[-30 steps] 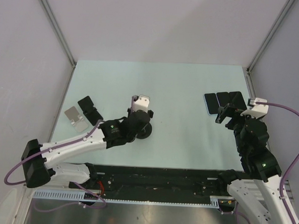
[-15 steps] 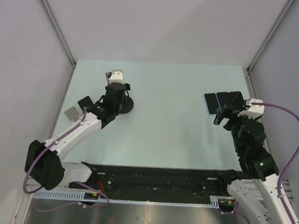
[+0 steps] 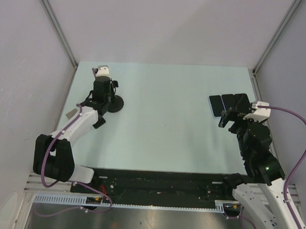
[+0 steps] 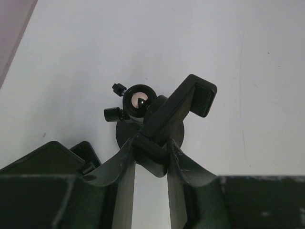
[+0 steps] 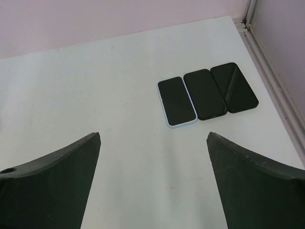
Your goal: Remove the phone from the phone stand
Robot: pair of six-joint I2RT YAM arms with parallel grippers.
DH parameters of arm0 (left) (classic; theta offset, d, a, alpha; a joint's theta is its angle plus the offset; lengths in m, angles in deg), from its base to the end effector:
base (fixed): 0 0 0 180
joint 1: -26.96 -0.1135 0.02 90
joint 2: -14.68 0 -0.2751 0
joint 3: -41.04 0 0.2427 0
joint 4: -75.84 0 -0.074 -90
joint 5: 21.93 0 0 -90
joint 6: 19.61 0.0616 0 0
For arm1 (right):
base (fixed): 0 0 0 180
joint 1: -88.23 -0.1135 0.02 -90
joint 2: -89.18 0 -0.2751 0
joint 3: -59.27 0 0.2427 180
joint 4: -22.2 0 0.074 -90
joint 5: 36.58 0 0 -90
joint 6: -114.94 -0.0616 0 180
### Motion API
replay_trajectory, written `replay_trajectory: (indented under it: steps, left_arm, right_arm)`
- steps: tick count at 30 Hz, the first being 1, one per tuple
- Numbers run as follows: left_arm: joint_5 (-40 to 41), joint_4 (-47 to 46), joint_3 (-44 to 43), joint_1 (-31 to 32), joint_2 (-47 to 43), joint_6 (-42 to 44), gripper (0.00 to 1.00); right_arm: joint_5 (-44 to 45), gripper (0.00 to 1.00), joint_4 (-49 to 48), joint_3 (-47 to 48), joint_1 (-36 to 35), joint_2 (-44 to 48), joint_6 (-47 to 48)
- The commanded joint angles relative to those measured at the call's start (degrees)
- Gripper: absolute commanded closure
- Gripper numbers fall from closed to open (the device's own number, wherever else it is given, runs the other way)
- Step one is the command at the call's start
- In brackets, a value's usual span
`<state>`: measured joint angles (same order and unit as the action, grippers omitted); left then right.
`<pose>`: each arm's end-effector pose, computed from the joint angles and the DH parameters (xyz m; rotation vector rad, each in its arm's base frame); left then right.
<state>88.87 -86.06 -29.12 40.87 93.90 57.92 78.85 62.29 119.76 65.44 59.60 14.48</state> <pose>0.3210 -0.0570 0.2855 -0.1991 2.0027 0.0786 0.1181 0.0209 0.3533 0.1408 1.7098 0.0461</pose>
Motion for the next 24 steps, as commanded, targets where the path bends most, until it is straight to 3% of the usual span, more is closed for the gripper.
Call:
replay_trajectory:
  steps: [1, 24]
  left_arm:
    - [-2.4, -8.2, -4.0, -1.7, -0.3, 4.4, 1.00]
    - [3.4, -6.2, -1.1, -2.0, -2.6, 5.5, 1.00]
  right_arm:
    - [0.1, 0.00, -2.3, 0.1, -0.2, 0.1, 0.4]
    - [-0.9, 0.01, -2.5, 0.1, -0.2, -0.6, 0.2]
